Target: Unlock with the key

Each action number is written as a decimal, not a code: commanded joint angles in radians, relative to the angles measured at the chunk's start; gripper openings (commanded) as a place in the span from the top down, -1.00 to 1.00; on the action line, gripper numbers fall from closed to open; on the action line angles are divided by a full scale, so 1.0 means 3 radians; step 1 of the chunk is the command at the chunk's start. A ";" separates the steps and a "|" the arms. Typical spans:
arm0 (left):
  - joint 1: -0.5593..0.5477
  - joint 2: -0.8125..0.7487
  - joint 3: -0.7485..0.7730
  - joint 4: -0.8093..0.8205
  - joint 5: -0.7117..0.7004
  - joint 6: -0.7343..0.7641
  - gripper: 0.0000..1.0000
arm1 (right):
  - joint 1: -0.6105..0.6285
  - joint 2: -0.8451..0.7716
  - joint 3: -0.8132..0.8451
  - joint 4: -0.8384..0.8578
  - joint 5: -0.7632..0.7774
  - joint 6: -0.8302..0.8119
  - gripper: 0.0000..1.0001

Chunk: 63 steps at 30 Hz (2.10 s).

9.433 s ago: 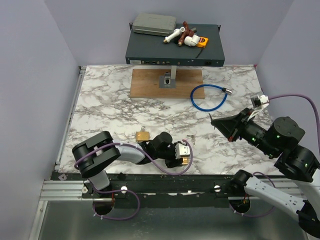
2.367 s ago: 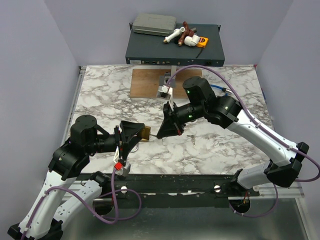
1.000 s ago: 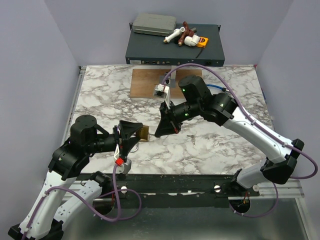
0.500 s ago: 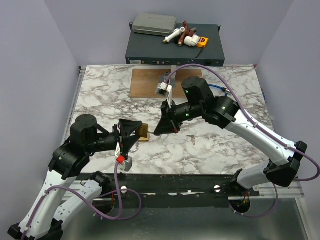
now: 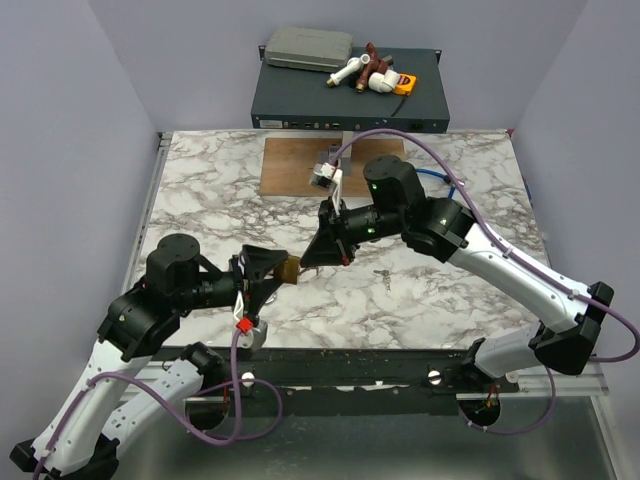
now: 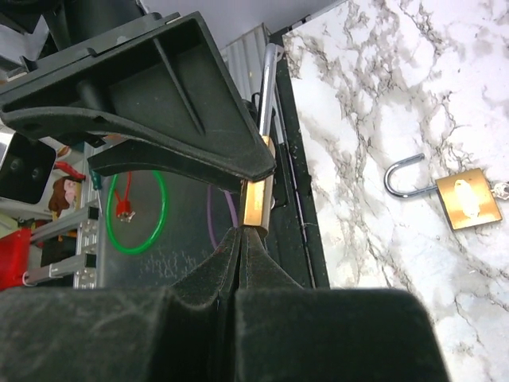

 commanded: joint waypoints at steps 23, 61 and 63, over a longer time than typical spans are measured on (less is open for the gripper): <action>-0.0033 -0.0618 -0.0595 0.1313 0.0126 -0.1323 1.00 | 0.0087 -0.1063 -0.1215 0.1614 0.0709 0.0543 0.99; -0.0034 -0.0491 -0.0583 0.1637 0.0001 -0.1563 1.00 | 0.0248 -0.1214 -0.1813 0.2376 0.1137 0.0592 0.99; -0.0032 -0.0488 -0.0582 0.1648 -0.0009 -0.1557 1.00 | 0.0244 -0.1196 -0.1811 0.2351 0.1141 0.0582 0.99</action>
